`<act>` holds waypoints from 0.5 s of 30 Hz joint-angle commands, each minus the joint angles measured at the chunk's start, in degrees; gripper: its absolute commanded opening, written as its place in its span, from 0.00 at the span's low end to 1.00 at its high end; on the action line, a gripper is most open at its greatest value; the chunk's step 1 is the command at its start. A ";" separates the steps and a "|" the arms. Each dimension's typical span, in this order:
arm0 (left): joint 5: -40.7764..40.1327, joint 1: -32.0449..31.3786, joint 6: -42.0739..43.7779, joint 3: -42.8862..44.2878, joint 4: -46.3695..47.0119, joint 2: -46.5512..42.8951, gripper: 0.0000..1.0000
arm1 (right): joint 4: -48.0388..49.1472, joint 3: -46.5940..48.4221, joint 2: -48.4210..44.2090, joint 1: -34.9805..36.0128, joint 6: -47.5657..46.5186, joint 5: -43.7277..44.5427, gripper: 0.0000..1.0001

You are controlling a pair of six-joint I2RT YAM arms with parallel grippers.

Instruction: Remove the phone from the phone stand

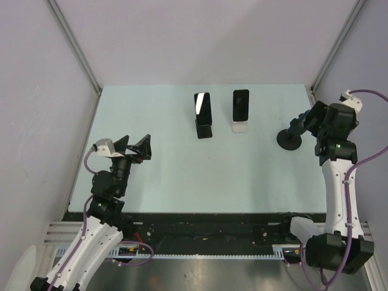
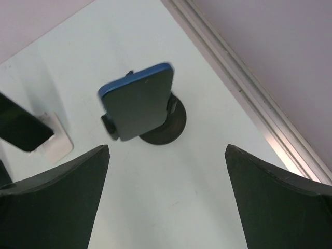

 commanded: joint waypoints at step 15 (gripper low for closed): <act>-0.35 -0.52 -1.36 0.88 1.02 -0.31 1.00 | 24.20 -0.43 8.25 -16.73 -6.61 -36.20 1.00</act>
